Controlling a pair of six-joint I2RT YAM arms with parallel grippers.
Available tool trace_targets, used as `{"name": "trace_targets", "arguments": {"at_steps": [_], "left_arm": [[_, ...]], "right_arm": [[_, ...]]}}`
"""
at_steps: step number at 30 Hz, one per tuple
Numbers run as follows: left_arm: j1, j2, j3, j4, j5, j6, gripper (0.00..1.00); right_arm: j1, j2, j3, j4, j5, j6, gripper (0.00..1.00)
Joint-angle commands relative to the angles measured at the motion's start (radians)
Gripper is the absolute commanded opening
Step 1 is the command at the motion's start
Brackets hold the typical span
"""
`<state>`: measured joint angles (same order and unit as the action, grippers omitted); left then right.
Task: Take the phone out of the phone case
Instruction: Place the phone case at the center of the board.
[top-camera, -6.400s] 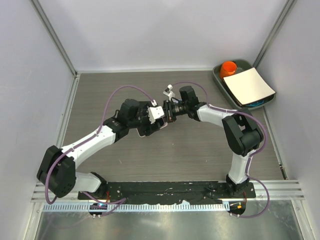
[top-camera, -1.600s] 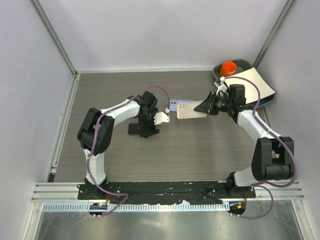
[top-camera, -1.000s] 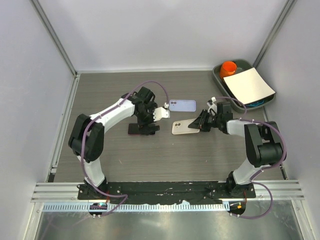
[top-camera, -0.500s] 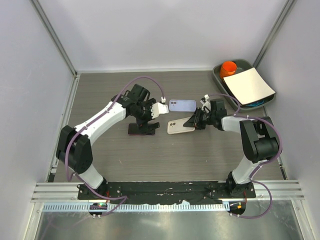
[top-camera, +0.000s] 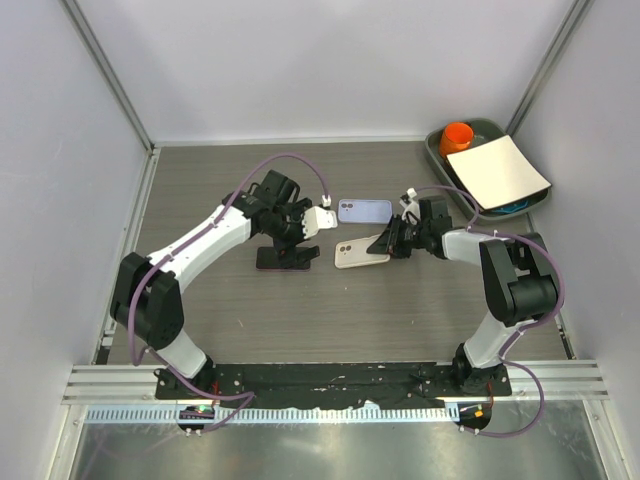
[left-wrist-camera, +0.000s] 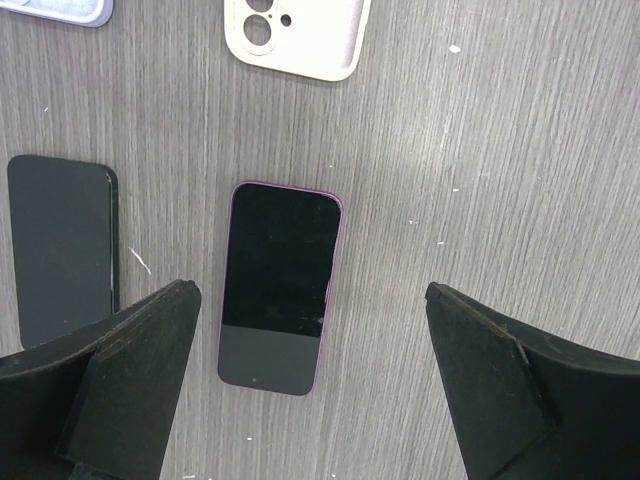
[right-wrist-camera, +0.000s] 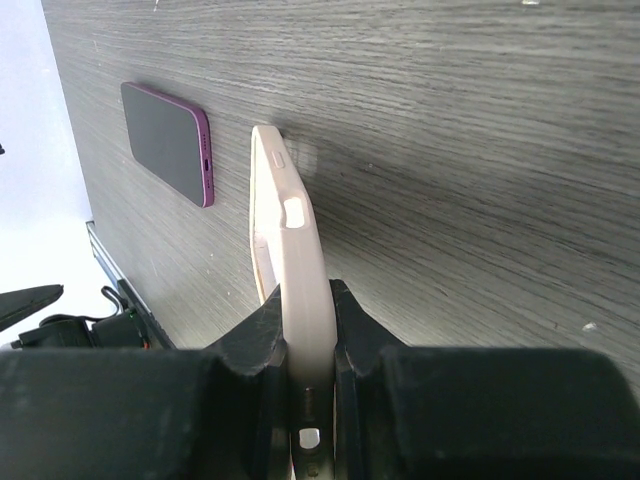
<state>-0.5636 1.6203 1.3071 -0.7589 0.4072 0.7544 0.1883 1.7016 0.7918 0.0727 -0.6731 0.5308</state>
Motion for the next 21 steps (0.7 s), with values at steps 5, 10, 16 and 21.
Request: {"name": "trace_targets", "arguments": {"at_steps": [5, 10, 16, 21], "left_arm": [[-0.005, -0.045, -0.008, 0.02, 0.031, -0.013, 1.0], [-0.005, -0.053, -0.008, 0.016, 0.038, -0.017, 1.0], [-0.005, -0.053, -0.003, 0.013, 0.039, -0.017, 1.0], [-0.005, -0.05, -0.003, 0.013, 0.038, -0.018, 1.0]], "right_arm": [[0.002, 0.001, 0.041, -0.067, 0.089, -0.091, 0.01], [0.002, -0.002, 0.044, -0.105, 0.079, -0.101, 0.01], [0.0, 0.004, 0.046, -0.12, 0.079, -0.112, 0.01], [0.002, 0.004, 0.046, -0.137, 0.086, -0.121, 0.01]]}}
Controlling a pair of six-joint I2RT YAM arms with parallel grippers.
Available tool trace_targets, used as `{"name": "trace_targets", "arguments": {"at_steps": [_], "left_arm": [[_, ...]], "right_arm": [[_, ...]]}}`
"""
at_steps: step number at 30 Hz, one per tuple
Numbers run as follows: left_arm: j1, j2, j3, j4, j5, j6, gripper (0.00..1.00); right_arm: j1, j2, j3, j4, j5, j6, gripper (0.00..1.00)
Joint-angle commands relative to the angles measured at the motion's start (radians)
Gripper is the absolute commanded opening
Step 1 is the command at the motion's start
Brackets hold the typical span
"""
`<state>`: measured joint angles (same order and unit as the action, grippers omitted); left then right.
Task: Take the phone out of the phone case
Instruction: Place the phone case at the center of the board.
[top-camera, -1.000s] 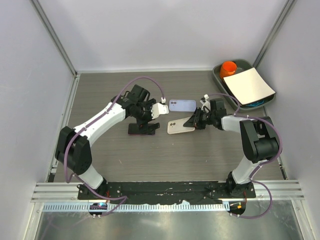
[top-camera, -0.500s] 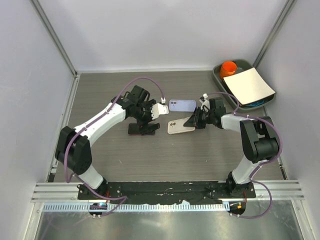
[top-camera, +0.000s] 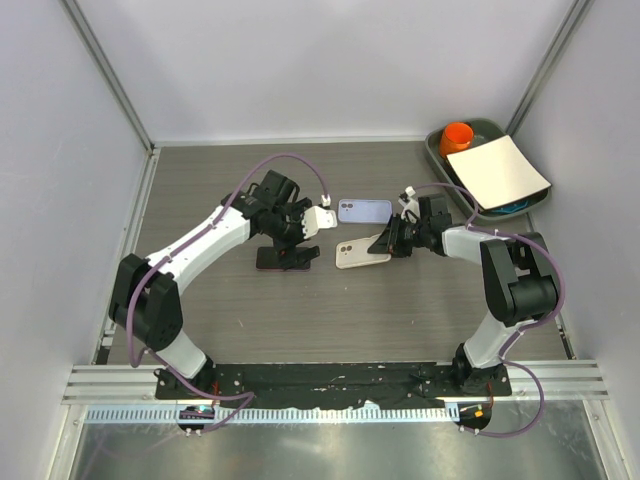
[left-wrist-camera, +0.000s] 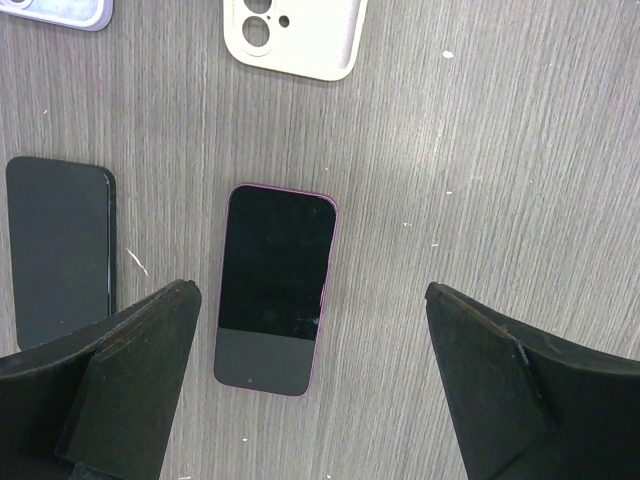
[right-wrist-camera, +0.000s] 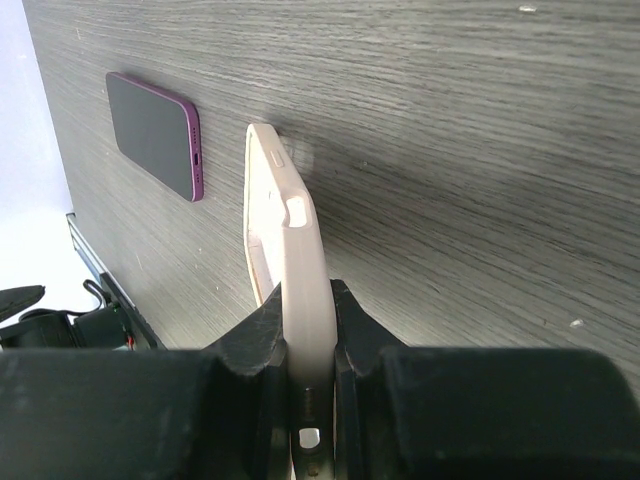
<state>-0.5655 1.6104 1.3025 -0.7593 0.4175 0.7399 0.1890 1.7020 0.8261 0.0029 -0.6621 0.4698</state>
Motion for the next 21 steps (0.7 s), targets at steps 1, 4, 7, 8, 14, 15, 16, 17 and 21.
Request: {"name": "trace_targets", "arguments": {"at_steps": [1, 4, 7, 8, 14, 15, 16, 17, 21], "left_arm": [[-0.005, -0.04, 0.001, 0.014, 0.029, -0.004, 1.0], [-0.005, -0.04, 0.001, 0.015, 0.032, -0.002, 1.0], [-0.005, -0.04, 0.004, 0.014, 0.032, -0.005, 1.0], [-0.005, -0.038, 0.003, 0.015, 0.032, -0.005, 1.0], [-0.005, -0.04, 0.003, 0.014, 0.03, -0.004, 1.0], [-0.007, -0.04, 0.003, 0.014, 0.03, -0.005, 1.0], [-0.007, -0.04, 0.004, 0.012, 0.03, -0.004, 1.0], [-0.007, -0.038, 0.004, 0.012, 0.032, -0.004, 1.0], [-0.007, -0.037, 0.009, 0.006, 0.032, -0.004, 1.0]], "right_arm": [[0.001, 0.004, 0.011, -0.067, 0.075, -0.06, 0.01], [0.0, 0.002, 0.008, -0.067, 0.075, -0.059, 0.01], [0.0, 0.002, 0.007, -0.067, 0.079, -0.059, 0.01], [0.0, 0.002, 0.005, -0.066, 0.081, -0.057, 0.01], [0.001, -0.007, 0.005, -0.075, 0.082, -0.054, 0.24], [0.0, -0.01, 0.005, -0.078, 0.084, -0.053, 0.27], [0.001, -0.018, 0.005, -0.081, 0.09, -0.053, 0.32], [0.001, -0.021, 0.005, -0.086, 0.094, -0.054, 0.34], [0.001, -0.033, 0.005, -0.103, 0.113, -0.065, 0.41]]}}
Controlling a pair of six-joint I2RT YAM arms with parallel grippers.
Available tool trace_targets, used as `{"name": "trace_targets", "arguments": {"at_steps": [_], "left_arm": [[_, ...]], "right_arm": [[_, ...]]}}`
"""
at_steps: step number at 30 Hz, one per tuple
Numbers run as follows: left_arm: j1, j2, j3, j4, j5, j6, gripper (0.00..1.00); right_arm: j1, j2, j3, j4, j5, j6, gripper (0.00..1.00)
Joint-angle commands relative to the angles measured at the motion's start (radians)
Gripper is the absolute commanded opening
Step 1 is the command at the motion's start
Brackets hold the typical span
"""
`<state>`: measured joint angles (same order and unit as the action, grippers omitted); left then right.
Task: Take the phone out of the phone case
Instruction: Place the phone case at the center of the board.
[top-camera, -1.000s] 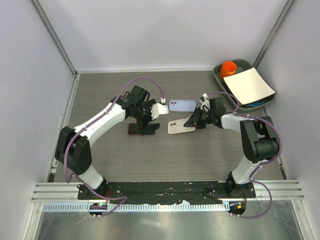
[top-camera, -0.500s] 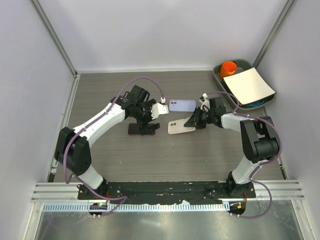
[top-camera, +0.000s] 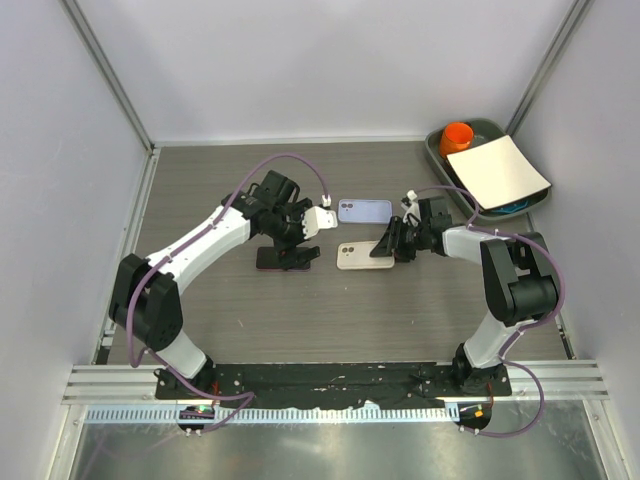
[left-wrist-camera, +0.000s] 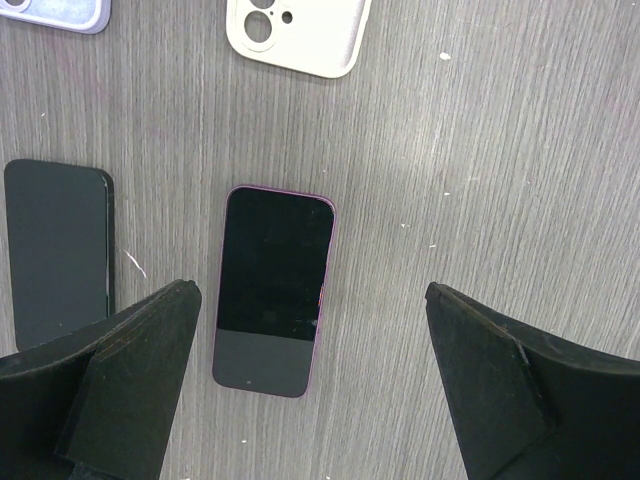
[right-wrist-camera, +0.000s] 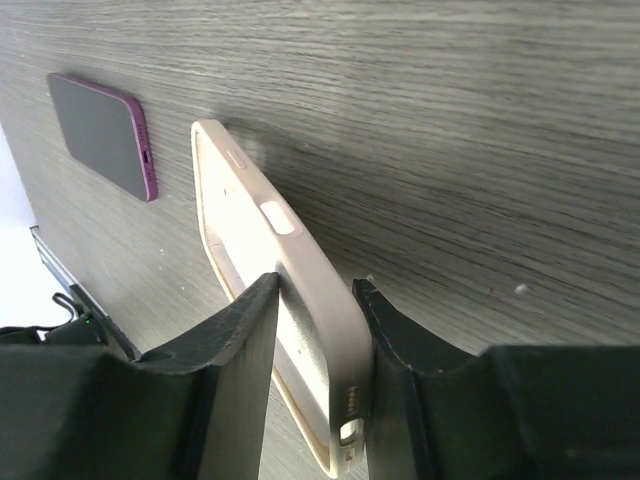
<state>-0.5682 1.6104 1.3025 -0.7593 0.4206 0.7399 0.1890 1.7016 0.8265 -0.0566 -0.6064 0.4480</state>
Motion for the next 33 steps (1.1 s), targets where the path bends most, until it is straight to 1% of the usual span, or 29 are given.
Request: {"name": "trace_targets", "arguments": {"at_steps": [1, 8, 12, 15, 19, 20, 23, 33], "left_arm": [[-0.004, -0.037, 0.011, 0.008, 0.03, -0.004, 1.0], [-0.006, -0.037, 0.009, 0.003, 0.03, -0.004, 1.0], [-0.007, -0.035, 0.009, 0.005, 0.032, -0.005, 1.0], [-0.009, -0.035, 0.009, 0.006, 0.032, -0.007, 1.0], [-0.009, -0.035, 0.009, 0.006, 0.032, -0.007, 1.0], [-0.009, -0.035, 0.011, 0.006, 0.032, -0.005, 1.0], [-0.01, -0.033, 0.011, 0.005, 0.032, -0.007, 1.0], [-0.012, -0.038, 0.014, 0.0, 0.035, -0.008, 1.0]], "right_arm": [[0.001, -0.034, 0.005, -0.045, 0.06, -0.043, 0.42], [0.001, -0.043, 0.011, -0.074, 0.091, -0.063, 0.45], [0.003, -0.037, 0.025, -0.094, 0.105, -0.075, 0.47], [0.004, -0.036, 0.036, -0.112, 0.126, -0.088, 0.54], [0.016, -0.037, 0.057, -0.135, 0.151, -0.104, 0.58], [0.02, -0.034, 0.063, -0.152, 0.158, -0.115, 0.61], [0.027, -0.031, 0.089, -0.187, 0.175, -0.129, 0.63], [0.027, -0.049, 0.141, -0.278, 0.238, -0.186, 0.68]]}}
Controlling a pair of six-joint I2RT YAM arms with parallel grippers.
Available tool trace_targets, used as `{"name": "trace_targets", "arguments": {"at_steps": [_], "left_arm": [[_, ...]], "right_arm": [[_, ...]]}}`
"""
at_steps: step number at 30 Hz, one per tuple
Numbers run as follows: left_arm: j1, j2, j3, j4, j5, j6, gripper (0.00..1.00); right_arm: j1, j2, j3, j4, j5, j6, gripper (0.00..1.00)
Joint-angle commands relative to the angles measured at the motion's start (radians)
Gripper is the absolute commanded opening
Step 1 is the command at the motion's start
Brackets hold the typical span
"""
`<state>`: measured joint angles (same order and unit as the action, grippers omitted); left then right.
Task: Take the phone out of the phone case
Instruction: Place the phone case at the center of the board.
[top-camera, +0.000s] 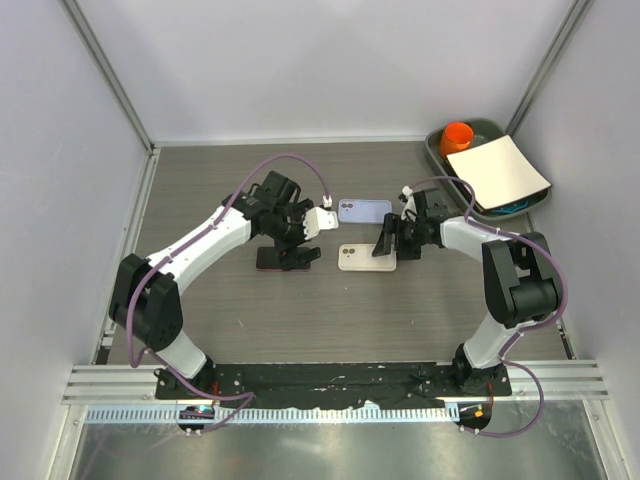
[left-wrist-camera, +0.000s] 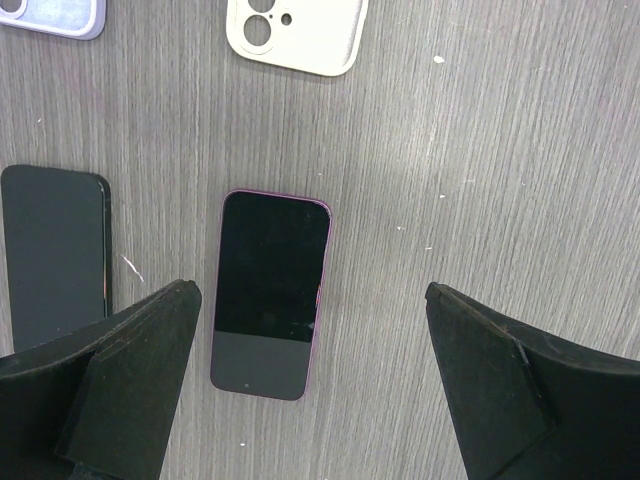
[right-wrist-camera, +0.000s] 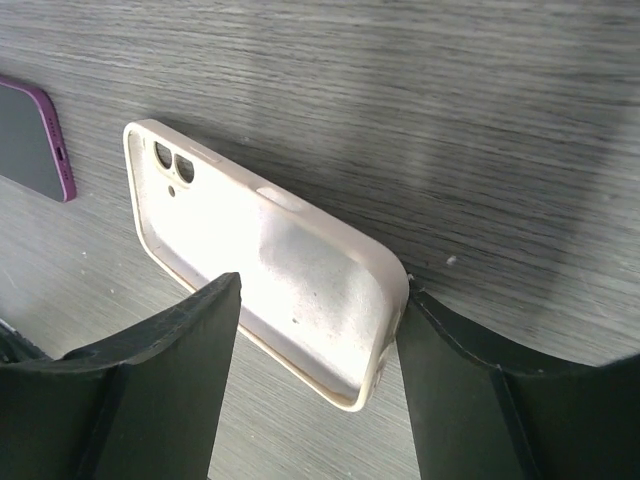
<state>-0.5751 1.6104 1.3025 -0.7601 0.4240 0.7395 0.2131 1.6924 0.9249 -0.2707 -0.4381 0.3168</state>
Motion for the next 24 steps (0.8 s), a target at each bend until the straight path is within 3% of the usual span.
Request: {"name": "trace_targets", "arguments": {"at_steps": [1, 9, 15, 20, 24], "left_arm": [[-0.005, -0.037, 0.014, 0.001, 0.033, -0.008, 1.0], [-0.005, -0.047, 0.003, 0.004, 0.03, -0.008, 1.0], [-0.005, -0.066, -0.002, 0.013, 0.019, -0.02, 1.0], [0.006, -0.138, -0.009, 0.036, -0.062, -0.08, 1.0], [0.082, -0.208, 0.003, 0.05, -0.065, -0.266, 1.0]], "right_arm": [[0.002, -0.039, 0.057, -0.083, 0.076, -0.065, 0.68], [0.003, -0.013, 0.106, -0.136, 0.108, -0.099, 0.76], [0.003, -0.017, 0.17, -0.222, 0.195, -0.169, 0.89], [-0.003, -0.155, 0.166, -0.239, 0.283, -0.251, 0.91], [-0.037, -0.315, 0.144, -0.248, 0.346, -0.333, 0.92]]}}
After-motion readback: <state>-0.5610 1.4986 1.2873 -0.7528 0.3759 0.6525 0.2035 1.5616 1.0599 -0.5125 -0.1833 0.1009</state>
